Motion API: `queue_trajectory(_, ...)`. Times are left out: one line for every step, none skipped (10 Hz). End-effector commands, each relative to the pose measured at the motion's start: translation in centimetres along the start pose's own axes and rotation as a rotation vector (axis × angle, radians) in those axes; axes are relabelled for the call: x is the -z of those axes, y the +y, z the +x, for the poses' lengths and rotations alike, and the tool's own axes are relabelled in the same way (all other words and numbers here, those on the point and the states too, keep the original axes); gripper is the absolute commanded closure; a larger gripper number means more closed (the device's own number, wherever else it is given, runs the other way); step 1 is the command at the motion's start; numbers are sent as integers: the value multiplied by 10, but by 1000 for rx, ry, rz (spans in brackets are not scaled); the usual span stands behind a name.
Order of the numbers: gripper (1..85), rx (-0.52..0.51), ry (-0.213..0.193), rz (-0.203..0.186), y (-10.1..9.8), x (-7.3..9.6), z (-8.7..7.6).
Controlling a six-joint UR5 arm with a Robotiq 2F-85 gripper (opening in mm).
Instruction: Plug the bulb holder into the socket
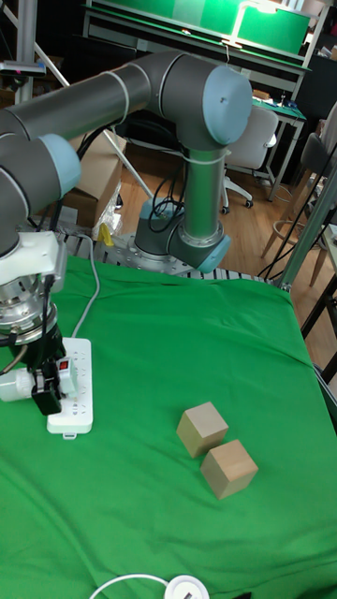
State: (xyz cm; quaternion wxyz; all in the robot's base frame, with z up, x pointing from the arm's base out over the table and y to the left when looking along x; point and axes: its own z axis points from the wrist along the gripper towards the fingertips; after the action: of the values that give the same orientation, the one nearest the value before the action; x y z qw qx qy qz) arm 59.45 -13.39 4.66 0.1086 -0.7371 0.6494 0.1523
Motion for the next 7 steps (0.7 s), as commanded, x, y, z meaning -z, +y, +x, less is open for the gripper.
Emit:
queue_trajectory(847,-21,35,9,-8,8,-4)
queue_trajectory(847,-14,79,30,-17,10,4)
queue_trajectory(847,-11,91,41,-22,8,7)
queue_trajectory(840,-7,83,35,-23,4,5)
queue_trajectory(780,-12,78,32,-23,3,2)
queue_trajectory(710,-17,87,31,-22,2,2)
queue_trajectory(667,-28,91,26,-21,1,2)
